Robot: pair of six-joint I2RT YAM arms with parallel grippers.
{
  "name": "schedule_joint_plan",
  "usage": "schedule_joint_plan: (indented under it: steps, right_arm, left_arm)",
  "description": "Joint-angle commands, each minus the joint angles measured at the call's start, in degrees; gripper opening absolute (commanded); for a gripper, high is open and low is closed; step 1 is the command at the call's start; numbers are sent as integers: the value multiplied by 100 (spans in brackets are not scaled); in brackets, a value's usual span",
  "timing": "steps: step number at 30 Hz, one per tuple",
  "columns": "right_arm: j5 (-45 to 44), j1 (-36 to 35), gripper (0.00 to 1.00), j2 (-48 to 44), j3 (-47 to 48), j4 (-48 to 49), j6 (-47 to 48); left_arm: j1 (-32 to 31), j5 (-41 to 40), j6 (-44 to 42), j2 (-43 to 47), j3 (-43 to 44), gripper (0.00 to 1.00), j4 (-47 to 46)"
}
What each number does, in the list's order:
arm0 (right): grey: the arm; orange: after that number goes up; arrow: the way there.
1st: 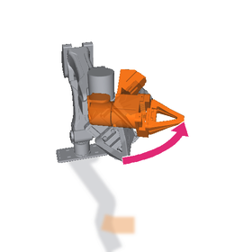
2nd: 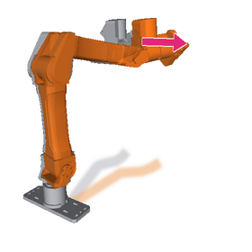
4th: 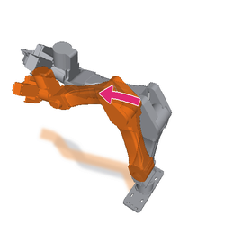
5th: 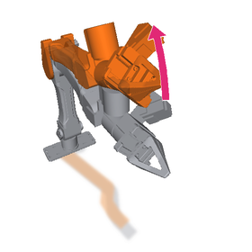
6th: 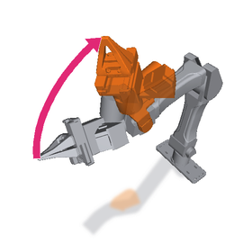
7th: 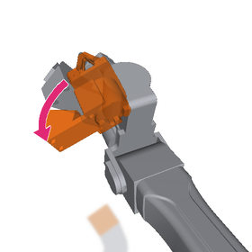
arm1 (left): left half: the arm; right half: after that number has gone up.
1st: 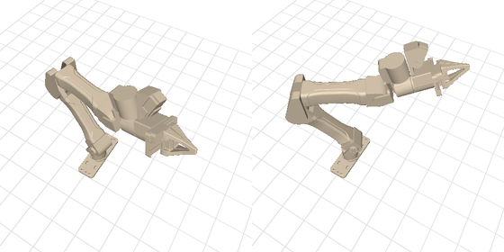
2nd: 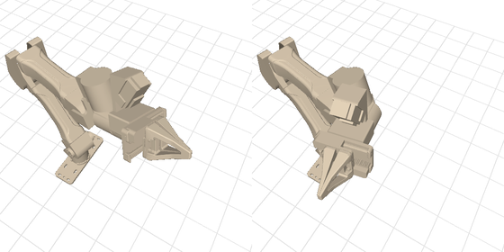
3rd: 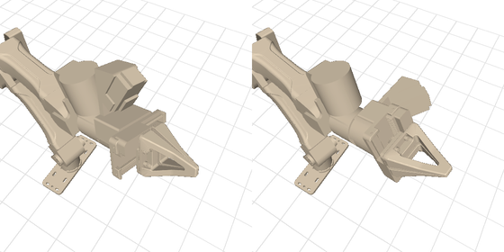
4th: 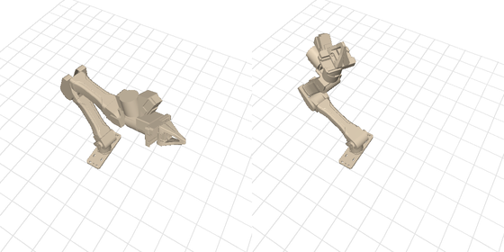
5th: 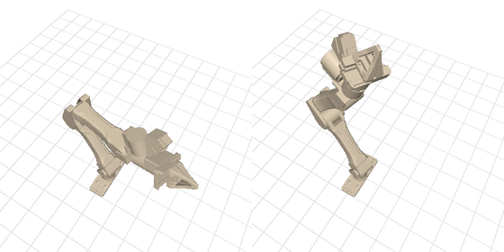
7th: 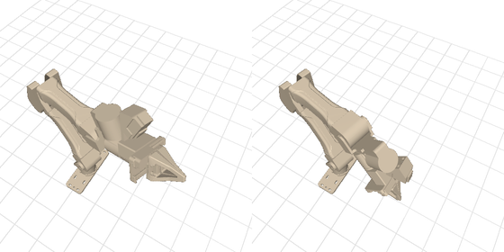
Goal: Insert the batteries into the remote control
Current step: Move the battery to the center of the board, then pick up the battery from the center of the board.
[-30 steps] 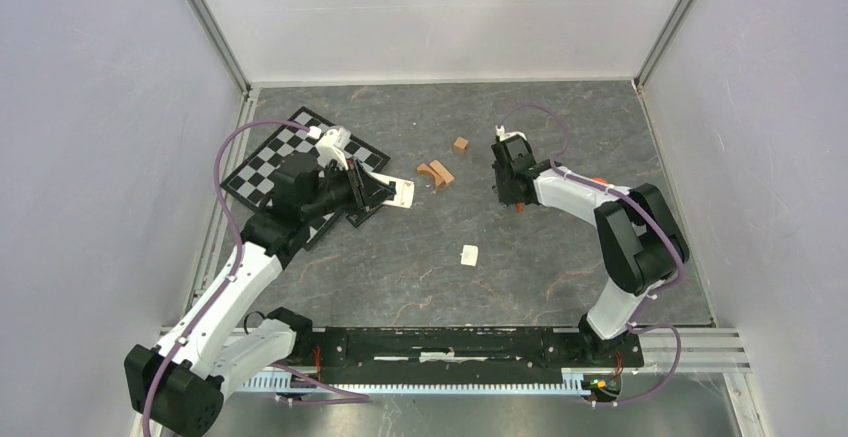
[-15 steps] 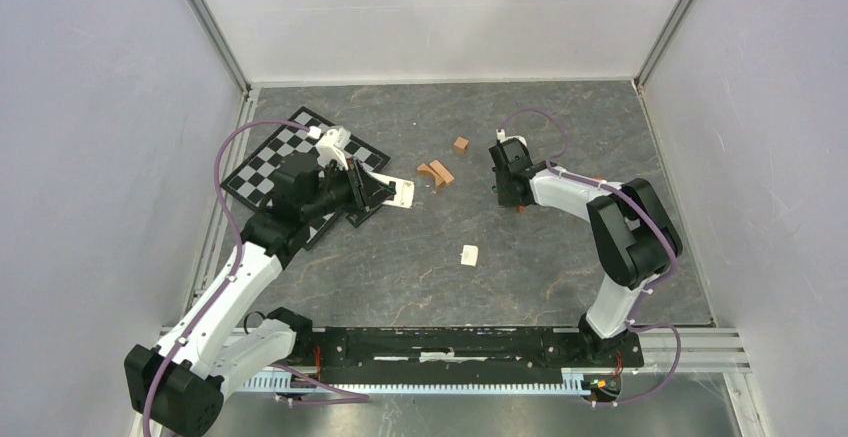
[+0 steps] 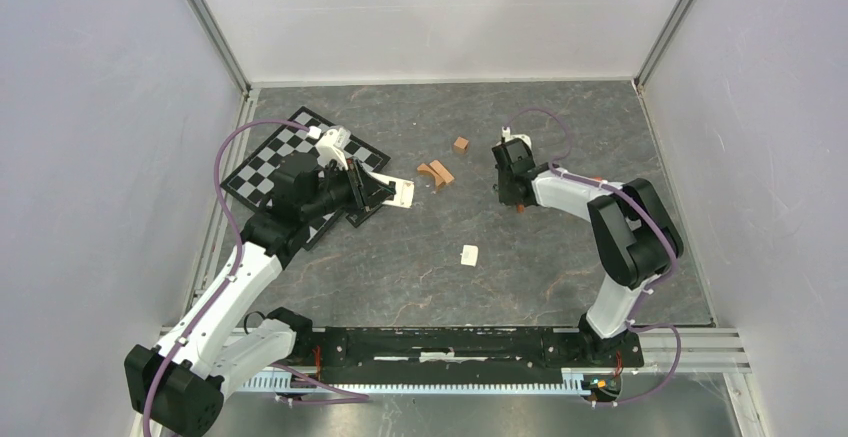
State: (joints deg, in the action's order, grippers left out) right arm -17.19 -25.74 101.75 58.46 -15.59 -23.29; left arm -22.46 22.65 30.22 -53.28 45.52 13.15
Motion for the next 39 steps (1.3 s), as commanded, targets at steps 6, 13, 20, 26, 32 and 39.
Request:
schedule_joint_plan:
  steps: [6, 13, 20, 26, 32, 39]
  right_arm:
    - [651, 25, 9, -718, -886, -125, -108]
    - [982, -160, 11, -1419, -1325, -445, 89]
    - [769, -165, 25, -1268, -1287, -562, 243]
    - [584, -167, 34, -1061, -1172, -487, 242]
    - [592, -170, 29, -903, -1115, -408, 212]
    - [711, -169, 23, -836, -1229, -356, 180]
  left_arm:
    - [38, 151, -212, 10, -30, 2, -330]
    - [39, 192, -171, 11, -64, 2, -383]
    - [37, 221, -121, 11, -88, 2, -442]
    - [35, 130, -126, 38, -137, 2, -427]
    - [39, 125, -130, 37, -126, 2, -410]
    - [37, 151, -123, 26, -131, 2, -392]
